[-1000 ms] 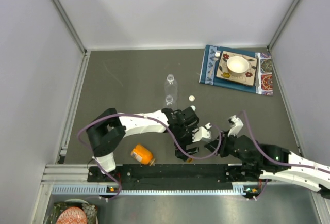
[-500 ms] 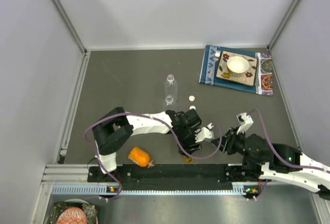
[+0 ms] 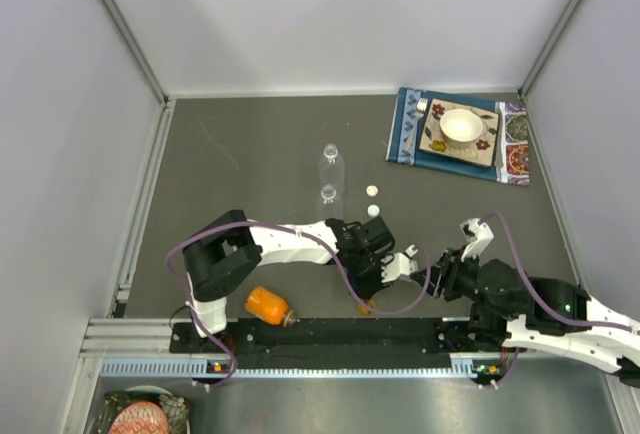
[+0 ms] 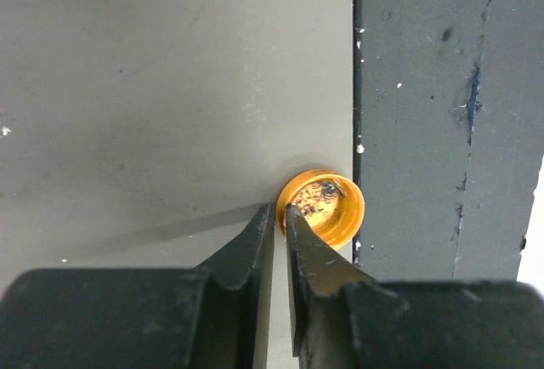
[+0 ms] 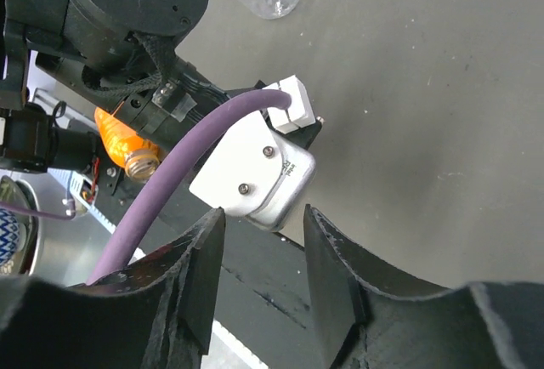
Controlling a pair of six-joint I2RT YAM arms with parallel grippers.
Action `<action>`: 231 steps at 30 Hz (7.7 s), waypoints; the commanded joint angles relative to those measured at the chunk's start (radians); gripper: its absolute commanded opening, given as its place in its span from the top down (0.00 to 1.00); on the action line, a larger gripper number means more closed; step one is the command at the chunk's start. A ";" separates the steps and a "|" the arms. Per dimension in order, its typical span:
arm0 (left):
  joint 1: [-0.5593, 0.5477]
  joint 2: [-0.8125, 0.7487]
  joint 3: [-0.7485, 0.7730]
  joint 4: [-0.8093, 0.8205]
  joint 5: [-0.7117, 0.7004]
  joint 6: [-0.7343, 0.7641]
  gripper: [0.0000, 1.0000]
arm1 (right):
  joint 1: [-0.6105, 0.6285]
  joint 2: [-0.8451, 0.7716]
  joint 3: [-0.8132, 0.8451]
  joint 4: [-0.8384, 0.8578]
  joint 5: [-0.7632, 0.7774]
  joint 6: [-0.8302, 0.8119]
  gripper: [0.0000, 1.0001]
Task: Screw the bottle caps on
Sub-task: Pick up the bottle cap from the center of the board, then pick up the plastic bottle at the center of the board.
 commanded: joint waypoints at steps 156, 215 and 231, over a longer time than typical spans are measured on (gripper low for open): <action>0.948 -0.480 0.530 -0.100 0.487 0.401 0.02 | -0.043 0.415 0.312 0.909 -0.177 -1.105 0.65; 0.437 -0.848 -0.595 -0.481 0.007 0.868 0.17 | -0.043 0.330 0.292 0.761 -0.120 -0.979 0.64; 0.330 -0.815 -0.641 -0.286 -0.076 0.678 0.39 | -0.042 0.330 0.275 0.751 -0.119 -0.955 0.64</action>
